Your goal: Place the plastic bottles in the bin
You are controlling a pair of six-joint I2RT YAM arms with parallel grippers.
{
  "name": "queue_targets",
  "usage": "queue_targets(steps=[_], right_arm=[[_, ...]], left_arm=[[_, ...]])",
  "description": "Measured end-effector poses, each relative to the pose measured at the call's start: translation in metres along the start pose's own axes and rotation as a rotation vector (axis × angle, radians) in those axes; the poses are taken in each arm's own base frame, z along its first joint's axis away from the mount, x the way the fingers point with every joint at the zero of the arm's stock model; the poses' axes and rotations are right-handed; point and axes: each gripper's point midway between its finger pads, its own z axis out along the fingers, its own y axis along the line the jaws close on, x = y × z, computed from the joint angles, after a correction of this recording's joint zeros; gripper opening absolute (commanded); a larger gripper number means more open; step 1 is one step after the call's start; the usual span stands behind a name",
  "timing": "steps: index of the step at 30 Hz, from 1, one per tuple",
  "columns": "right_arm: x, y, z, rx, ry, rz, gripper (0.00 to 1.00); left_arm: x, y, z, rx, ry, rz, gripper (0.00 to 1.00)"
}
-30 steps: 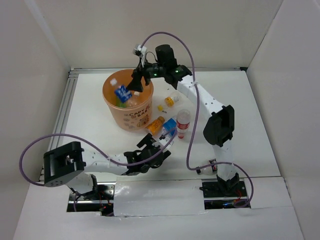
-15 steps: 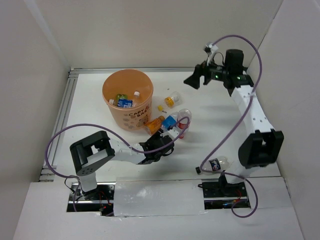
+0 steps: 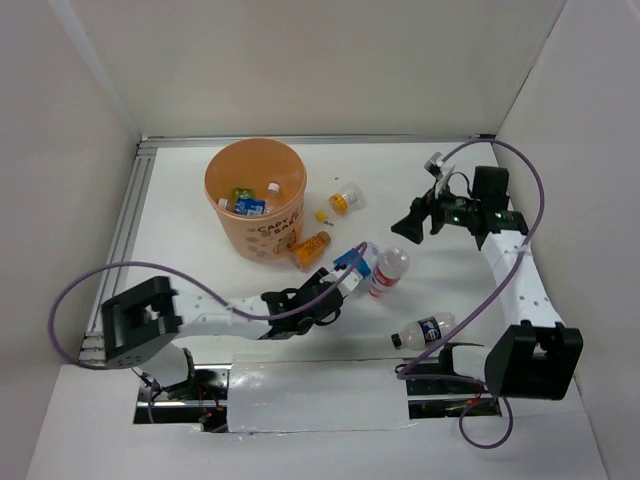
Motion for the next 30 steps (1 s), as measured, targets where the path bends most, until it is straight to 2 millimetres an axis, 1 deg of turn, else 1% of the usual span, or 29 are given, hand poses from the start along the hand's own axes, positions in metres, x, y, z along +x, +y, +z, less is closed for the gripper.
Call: queue_targets(steps=[1, 3, 4, 5, 8, 11, 14, 16, 19, 23, 24, 25, 26, 27, 28, 29, 30], right_arm=[[0.007, -0.002, -0.007, 0.020, 0.001, 0.001, 0.99], [0.013, -0.006, -0.021, 0.054, -0.004, -0.009, 0.99], [0.013, -0.009, -0.028, 0.070, -0.010, -0.023, 0.99], [0.014, -0.011, -0.033, 0.078, -0.013, -0.040, 0.99], [0.019, -0.013, -0.041, 0.080, -0.015, -0.079, 0.99], [0.028, -0.013, -0.045, 0.080, -0.006, -0.078, 0.99], [0.036, -0.014, -0.047, 0.082, 0.008, -0.075, 0.99], [0.040, -0.014, -0.046, 0.072, 0.018, -0.070, 0.99], [0.046, -0.012, -0.032, 0.036, 0.061, -0.057, 0.99], [0.057, -0.006, -0.005, -0.022, 0.149, -0.014, 0.99], [0.061, -0.004, 0.001, -0.028, 0.170, -0.001, 0.99], [0.066, -0.002, 0.007, -0.028, 0.197, 0.023, 0.99], [0.067, -0.001, 0.009, -0.026, 0.206, 0.034, 0.99], [0.068, -0.001, 0.013, -0.020, 0.216, 0.050, 0.99], [0.068, -0.001, 0.017, -0.013, 0.221, 0.063, 0.99], [0.066, -0.003, 0.021, -0.006, 0.224, 0.079, 0.99], [0.062, -0.005, 0.024, 0.000, 0.223, 0.090, 0.99]], left_arm=[[-0.009, -0.001, -0.015, 0.023, -0.023, -0.011, 0.00], [-0.035, 0.001, -0.047, 0.068, -0.095, -0.062, 0.00], [-0.052, 0.010, -0.066, 0.075, -0.144, -0.100, 0.00], [-0.067, 0.020, -0.080, 0.075, -0.186, -0.142, 0.00], [-0.101, 0.052, -0.115, 0.033, -0.278, -0.232, 0.00], [-0.125, 0.080, -0.140, -0.030, -0.339, -0.296, 0.00], [-0.144, 0.106, -0.155, -0.114, -0.392, -0.327, 0.00], [-0.152, 0.127, -0.156, -0.178, -0.408, -0.346, 0.00], [-0.154, 0.176, -0.143, -0.317, -0.385, -0.403, 0.00], [-0.134, 0.250, -0.117, -0.507, -0.305, -0.502, 0.00], [-0.129, 0.264, -0.111, -0.534, -0.291, -0.526, 0.00], [-0.122, 0.282, -0.106, -0.571, -0.271, -0.548, 0.00], [-0.118, 0.292, -0.103, -0.592, -0.258, -0.560, 0.02], [-0.113, 0.304, -0.099, -0.613, -0.238, -0.577, 0.05], [-0.110, 0.313, -0.095, -0.623, -0.220, -0.590, 0.12], [-0.109, 0.319, -0.090, -0.628, -0.210, -0.599, 0.34], [-0.109, 0.323, -0.086, -0.627, -0.200, -0.603, 0.47]])
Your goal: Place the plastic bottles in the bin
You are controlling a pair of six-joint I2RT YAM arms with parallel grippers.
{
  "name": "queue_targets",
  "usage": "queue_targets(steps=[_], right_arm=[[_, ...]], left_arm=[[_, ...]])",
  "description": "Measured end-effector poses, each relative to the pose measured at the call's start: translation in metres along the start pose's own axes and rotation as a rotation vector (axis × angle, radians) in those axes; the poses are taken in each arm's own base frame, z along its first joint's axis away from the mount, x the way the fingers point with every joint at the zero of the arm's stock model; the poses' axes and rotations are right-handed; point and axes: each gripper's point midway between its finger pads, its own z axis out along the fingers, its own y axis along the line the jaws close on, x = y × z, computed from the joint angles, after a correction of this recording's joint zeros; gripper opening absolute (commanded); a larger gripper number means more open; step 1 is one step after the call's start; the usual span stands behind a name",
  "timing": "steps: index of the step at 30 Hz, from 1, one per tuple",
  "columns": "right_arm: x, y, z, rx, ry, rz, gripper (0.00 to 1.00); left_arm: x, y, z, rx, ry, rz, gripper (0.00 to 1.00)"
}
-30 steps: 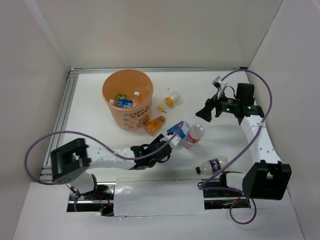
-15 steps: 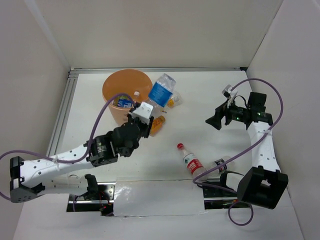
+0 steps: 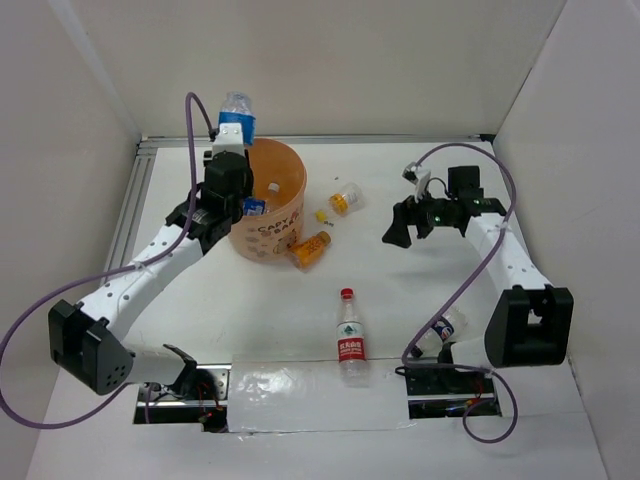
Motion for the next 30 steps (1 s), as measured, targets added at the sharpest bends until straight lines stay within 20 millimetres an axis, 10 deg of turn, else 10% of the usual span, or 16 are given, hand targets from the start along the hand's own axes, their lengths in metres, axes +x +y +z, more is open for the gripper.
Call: queue_targets(steps=[3, 11, 19, 30], right_arm=[[-0.028, -0.015, 0.012, 0.021, -0.022, 0.018, 0.99], [-0.118, -0.063, 0.070, -0.001, -0.078, -0.211, 0.99], [-0.108, -0.058, 0.106, -0.217, -0.043, -0.952, 0.99], [-0.061, -0.053, 0.202, -0.407, 0.066, -1.280, 0.99]], left_arm=[[0.013, -0.003, 0.010, 0.020, 0.045, 0.019, 0.86], [0.021, -0.007, 0.002, 0.081, 0.076, 0.039, 0.92], [0.038, -0.030, -0.096, 0.460, 0.001, 0.028, 0.99], [0.183, -0.081, -0.175, 0.708, 0.307, 0.033, 0.99]])
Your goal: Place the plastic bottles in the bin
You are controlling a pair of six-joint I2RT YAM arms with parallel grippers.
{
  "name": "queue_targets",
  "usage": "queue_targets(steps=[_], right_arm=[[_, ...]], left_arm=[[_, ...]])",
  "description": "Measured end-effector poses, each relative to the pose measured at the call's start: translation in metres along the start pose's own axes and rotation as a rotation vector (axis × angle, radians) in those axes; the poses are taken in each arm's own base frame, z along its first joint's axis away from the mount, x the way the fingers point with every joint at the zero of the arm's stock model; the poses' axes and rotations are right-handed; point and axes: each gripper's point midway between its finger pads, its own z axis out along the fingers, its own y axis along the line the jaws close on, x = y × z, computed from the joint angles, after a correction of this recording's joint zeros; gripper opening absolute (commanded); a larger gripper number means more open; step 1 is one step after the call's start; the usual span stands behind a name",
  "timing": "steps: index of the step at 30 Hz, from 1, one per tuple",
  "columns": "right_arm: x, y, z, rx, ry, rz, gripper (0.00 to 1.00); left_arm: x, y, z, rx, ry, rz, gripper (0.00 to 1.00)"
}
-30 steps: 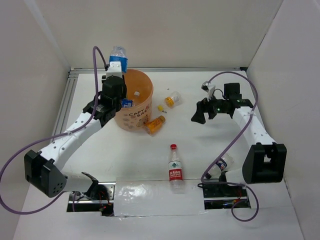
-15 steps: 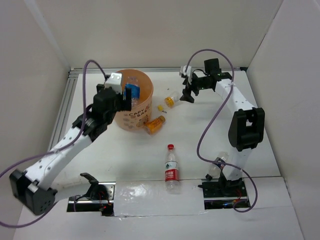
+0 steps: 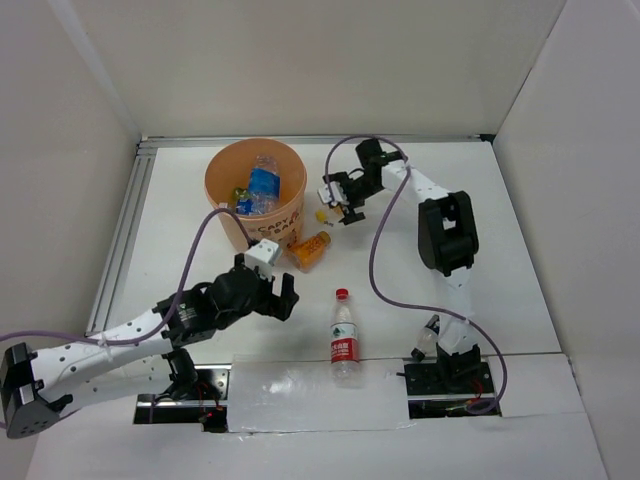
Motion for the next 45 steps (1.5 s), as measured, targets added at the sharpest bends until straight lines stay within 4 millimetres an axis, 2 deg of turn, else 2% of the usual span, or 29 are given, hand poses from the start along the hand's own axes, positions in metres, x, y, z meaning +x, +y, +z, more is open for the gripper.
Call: queue_targets(steps=[4, 6, 8, 10, 11, 14, 15, 17, 20, 21, 22, 24, 26, 28, 30, 31, 33, 36, 39, 40, 41, 42, 43, 45], right_arm=[[0.006, 0.010, 0.040, -0.072, 0.028, -0.018, 0.98], [0.013, 0.007, 0.054, -0.089, 0.041, -0.022, 0.92], [0.017, -0.001, 0.055, -0.084, 0.055, -0.033, 0.77], [0.025, 0.000, 0.053, -0.095, 0.084, -0.021, 0.63], [0.029, 0.004, 0.051, -0.105, 0.094, -0.009, 0.49], [0.037, 0.014, 0.042, -0.127, 0.113, 0.008, 0.30], [0.038, 0.018, 0.038, -0.134, 0.120, 0.013, 0.27], [0.039, 0.032, 0.026, -0.149, 0.128, 0.055, 0.22], [0.036, 0.058, 0.008, -0.176, 0.138, 0.208, 0.22], [0.037, 0.062, -0.007, -0.158, 0.146, 0.265, 0.22], [0.036, 0.062, -0.018, -0.133, 0.147, 0.328, 0.22], [0.024, 0.046, -0.042, -0.051, 0.137, 0.404, 0.22], [0.004, 0.020, -0.074, 0.063, 0.118, 0.451, 0.22], [-0.031, -0.016, -0.107, 0.183, 0.073, 0.442, 0.24], [-0.076, -0.052, -0.132, 0.283, 0.004, 0.396, 0.25], [-0.106, -0.071, -0.142, 0.327, -0.042, 0.362, 0.27], [-0.168, -0.099, -0.149, 0.372, -0.145, 0.292, 0.29], [-0.261, -0.118, -0.140, 0.363, -0.319, 0.218, 0.37], [-0.323, -0.115, -0.117, 0.287, -0.449, 0.206, 0.54], [-0.334, -0.114, -0.106, 0.259, -0.477, 0.220, 0.61], [-0.340, -0.114, -0.096, 0.232, -0.500, 0.243, 0.82], [-0.342, -0.114, -0.085, 0.207, -0.514, 0.278, 0.93], [-0.339, -0.115, -0.072, 0.188, -0.519, 0.311, 1.00], [-0.327, -0.114, -0.050, 0.153, -0.517, 0.399, 1.00]], left_arm=[[0.013, -0.015, 0.004, -0.009, 0.023, -0.027, 0.99], [0.018, -0.019, 0.006, -0.023, 0.033, -0.034, 0.99], [0.022, -0.021, 0.007, -0.037, 0.036, -0.055, 0.99], [0.023, -0.023, 0.007, -0.050, 0.029, -0.073, 0.99], [0.023, -0.024, 0.007, -0.053, 0.025, -0.081, 0.99], [0.021, -0.027, 0.008, -0.058, 0.008, -0.111, 0.99], [0.020, -0.027, 0.009, -0.061, 0.005, -0.116, 0.99], [0.018, -0.027, 0.010, -0.064, -0.004, -0.124, 0.99], [0.016, -0.030, 0.011, -0.062, -0.016, -0.140, 0.99], [0.015, -0.031, 0.011, -0.056, -0.021, -0.145, 0.99], [0.013, -0.033, 0.012, -0.050, -0.028, -0.153, 0.99], [0.009, -0.037, 0.012, -0.038, -0.042, -0.173, 0.99], [0.007, -0.039, 0.014, -0.028, -0.056, -0.201, 0.99], [0.010, -0.041, 0.016, -0.022, -0.057, -0.219, 0.99], [0.016, -0.041, 0.020, -0.024, -0.044, -0.214, 0.99], [0.018, -0.041, 0.022, -0.027, -0.037, -0.206, 0.99], [0.027, -0.042, 0.028, -0.036, -0.010, -0.167, 0.99], [0.043, -0.040, 0.035, -0.050, 0.041, -0.100, 0.99], [0.050, -0.040, 0.038, -0.046, 0.070, -0.059, 0.99], [0.052, -0.041, 0.039, -0.042, 0.079, -0.050, 0.99], [0.053, -0.043, 0.039, -0.037, 0.085, -0.047, 0.99], [0.052, -0.045, 0.040, -0.034, 0.088, -0.049, 0.99], [0.051, -0.048, 0.042, -0.028, 0.092, -0.053, 0.99], [0.042, -0.059, 0.044, 0.000, 0.085, -0.072, 0.99]])
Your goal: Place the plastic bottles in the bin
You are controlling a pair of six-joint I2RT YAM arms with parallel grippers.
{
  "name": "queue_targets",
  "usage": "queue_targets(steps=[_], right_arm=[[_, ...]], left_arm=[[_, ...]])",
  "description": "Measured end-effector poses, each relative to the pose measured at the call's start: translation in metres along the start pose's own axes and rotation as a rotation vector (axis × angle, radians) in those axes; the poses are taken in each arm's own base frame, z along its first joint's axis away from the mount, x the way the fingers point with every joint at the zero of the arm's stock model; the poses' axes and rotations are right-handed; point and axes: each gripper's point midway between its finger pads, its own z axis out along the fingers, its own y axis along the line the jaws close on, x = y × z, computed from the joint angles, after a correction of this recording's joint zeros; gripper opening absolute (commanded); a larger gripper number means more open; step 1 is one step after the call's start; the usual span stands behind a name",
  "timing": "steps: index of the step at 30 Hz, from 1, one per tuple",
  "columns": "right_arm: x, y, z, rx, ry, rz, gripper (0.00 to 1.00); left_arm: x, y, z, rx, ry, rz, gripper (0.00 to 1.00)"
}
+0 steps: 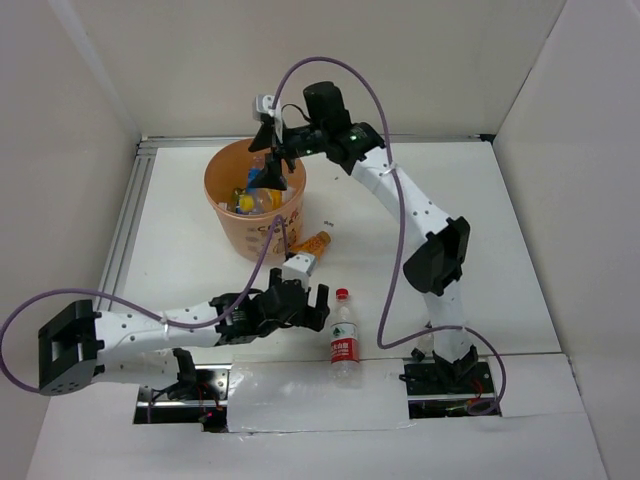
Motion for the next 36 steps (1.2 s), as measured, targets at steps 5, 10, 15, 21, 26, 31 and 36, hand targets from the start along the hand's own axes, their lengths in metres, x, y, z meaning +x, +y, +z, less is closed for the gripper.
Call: queue_targets(steps=[5, 10, 15, 21, 26, 31, 36], right_arm=[[0.045, -0.016, 0.005, 0.072, 0.072, 0.223, 1.00], [0.053, -0.053, -0.054, 0.234, 0.084, 0.296, 0.97], [0.075, -0.082, -0.179, 0.488, 0.134, 0.391, 0.86], [0.125, -0.034, -0.279, 0.650, 0.269, 0.507, 0.61], [0.171, 0.041, -0.321, 0.662, 0.413, 0.506, 0.36], [0.209, 0.107, -0.369, 0.680, 0.592, 0.377, 0.58], [0.237, 0.160, -0.383, 0.615, 0.708, 0.314, 0.78]], left_arm=[[0.006, -0.022, 0.019, 0.023, 0.055, -0.056, 0.99], [0.024, -0.043, 0.047, 0.030, 0.151, -0.083, 0.99], [0.044, -0.069, 0.077, 0.026, 0.259, -0.079, 0.99], [0.069, -0.085, 0.091, 0.016, 0.349, -0.060, 0.33], [0.057, -0.078, 0.076, -0.005, 0.336, 0.047, 0.09], [-0.054, -0.099, 0.048, 0.022, 0.085, 0.161, 0.12], [-0.232, -0.085, -0.014, -0.020, -0.366, 0.117, 0.17]])
